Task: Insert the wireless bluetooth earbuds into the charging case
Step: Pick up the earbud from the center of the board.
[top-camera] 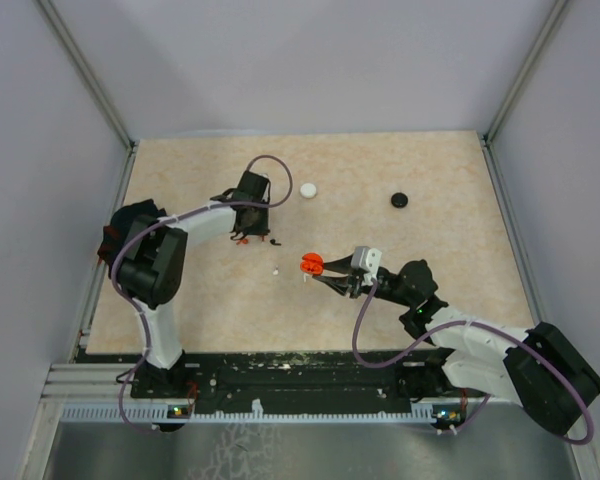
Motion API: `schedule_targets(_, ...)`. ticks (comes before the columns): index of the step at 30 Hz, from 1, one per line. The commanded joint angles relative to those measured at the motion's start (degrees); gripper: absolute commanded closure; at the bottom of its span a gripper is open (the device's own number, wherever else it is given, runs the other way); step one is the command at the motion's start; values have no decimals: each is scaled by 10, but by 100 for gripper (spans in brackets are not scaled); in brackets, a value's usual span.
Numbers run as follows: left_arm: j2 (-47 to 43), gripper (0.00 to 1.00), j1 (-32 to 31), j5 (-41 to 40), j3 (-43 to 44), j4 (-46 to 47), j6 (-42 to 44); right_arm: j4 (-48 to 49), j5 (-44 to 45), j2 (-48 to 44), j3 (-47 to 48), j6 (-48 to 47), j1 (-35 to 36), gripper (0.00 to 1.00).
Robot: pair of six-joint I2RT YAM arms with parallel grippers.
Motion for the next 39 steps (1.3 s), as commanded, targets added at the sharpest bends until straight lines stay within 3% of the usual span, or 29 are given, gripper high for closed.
schedule_targets(1,20,69,-11,-35,25,-43,12,30,-3,-6,-1,3,-5,100)
schedule_targets(14,41,69,-23,-71,55,-101,14,28,-4,-6,0,4,-5,100)
schedule_targets(39,64,71,-29,-57,71,-131,9,25,-5,-8,1,5,-5,100)
